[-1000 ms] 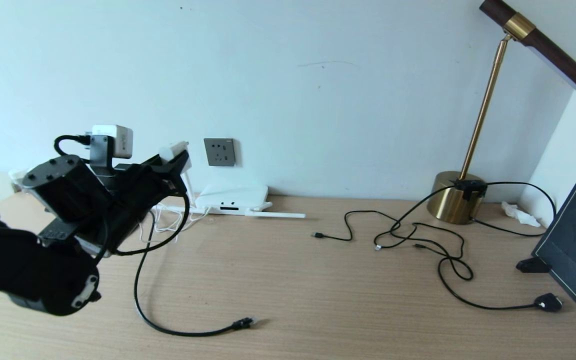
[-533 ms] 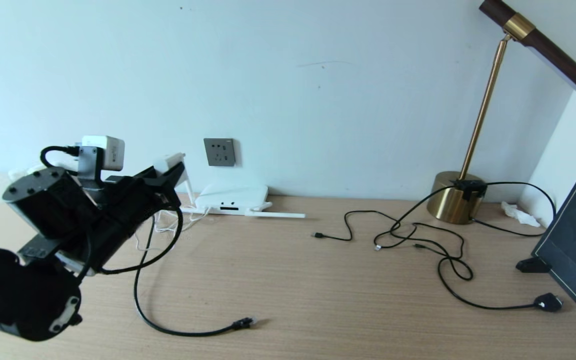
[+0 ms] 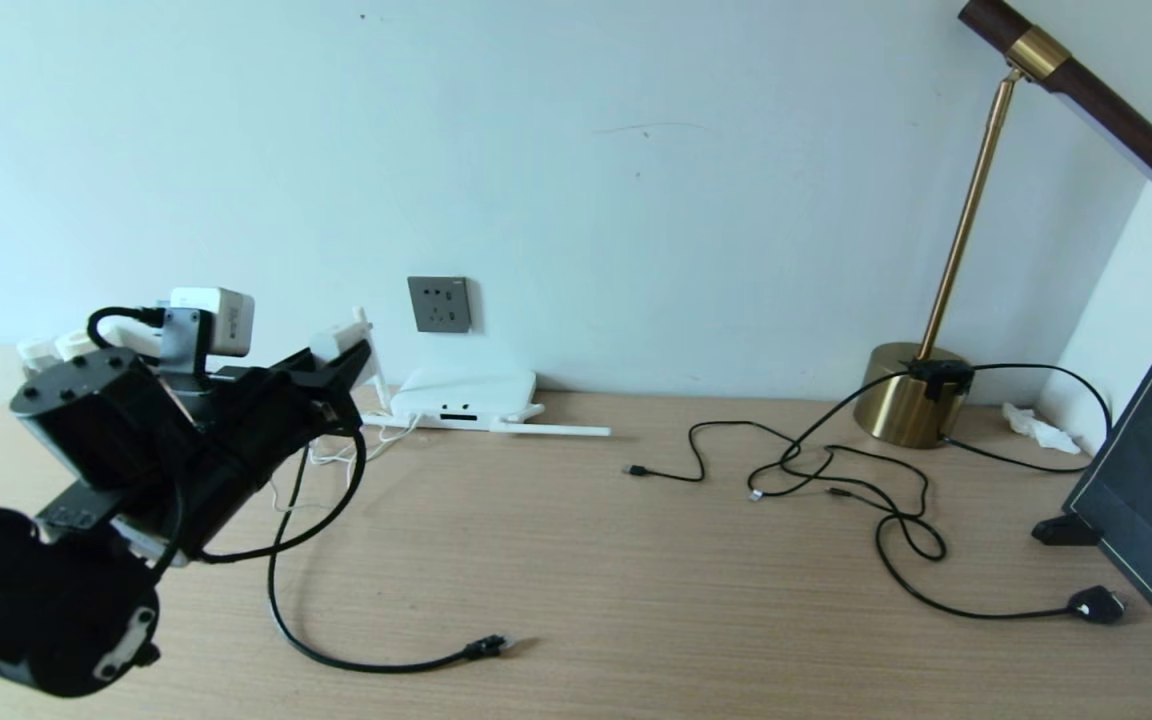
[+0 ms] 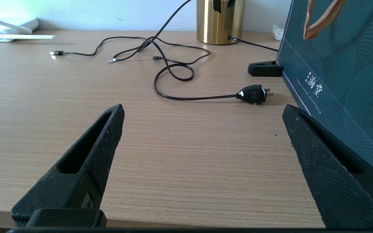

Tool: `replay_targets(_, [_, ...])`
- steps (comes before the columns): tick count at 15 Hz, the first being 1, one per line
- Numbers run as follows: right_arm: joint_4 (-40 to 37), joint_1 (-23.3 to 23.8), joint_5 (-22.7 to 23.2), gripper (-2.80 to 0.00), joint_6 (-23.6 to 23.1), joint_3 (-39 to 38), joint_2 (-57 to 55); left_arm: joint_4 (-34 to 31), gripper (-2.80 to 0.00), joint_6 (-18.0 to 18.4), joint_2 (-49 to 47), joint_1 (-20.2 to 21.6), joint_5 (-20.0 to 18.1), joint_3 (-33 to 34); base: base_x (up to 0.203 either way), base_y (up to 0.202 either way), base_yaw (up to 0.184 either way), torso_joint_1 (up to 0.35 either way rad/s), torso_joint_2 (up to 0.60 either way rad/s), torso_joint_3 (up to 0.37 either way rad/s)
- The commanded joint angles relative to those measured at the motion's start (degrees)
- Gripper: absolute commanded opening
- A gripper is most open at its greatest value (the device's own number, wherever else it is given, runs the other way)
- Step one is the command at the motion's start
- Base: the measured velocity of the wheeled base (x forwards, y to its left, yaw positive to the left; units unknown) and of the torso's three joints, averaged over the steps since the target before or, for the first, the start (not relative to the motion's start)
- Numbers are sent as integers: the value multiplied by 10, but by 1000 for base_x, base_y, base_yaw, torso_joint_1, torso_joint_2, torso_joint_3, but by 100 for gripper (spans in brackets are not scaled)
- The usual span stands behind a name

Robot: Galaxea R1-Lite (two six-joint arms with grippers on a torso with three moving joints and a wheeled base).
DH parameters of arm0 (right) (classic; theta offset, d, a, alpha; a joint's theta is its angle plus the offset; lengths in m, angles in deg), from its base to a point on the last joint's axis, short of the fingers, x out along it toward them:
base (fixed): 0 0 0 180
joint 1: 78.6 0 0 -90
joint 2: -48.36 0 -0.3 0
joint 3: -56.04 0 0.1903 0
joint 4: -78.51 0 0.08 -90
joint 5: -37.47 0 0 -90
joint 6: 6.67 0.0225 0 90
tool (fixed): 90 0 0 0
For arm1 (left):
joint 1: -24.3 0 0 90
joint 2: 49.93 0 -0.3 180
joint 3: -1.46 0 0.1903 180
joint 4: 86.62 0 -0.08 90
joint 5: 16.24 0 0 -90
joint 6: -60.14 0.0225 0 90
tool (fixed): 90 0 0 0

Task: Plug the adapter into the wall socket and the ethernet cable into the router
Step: Plug plug into socket

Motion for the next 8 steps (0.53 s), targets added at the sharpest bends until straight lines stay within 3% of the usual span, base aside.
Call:
replay_targets(1, [0,0,0,0,0,-6,0,5,-280,1,-1,0,0,8,0,0,0,0,0,0])
replay_targets(3, [0,0,0,0,0,-7,1,5,-280,0,-5,0,0,10,0,0,0,0,0,0])
replay_targets(6, [0,0,0,0,0,-6,1,5,-280,-1,-5,0,1,15,157,0,2,2,-1,9])
replay_targets(8, [0,0,0,0,0,-6,0,5,-280,-1,-3,0,1,18,35,0,0,11,4,-1])
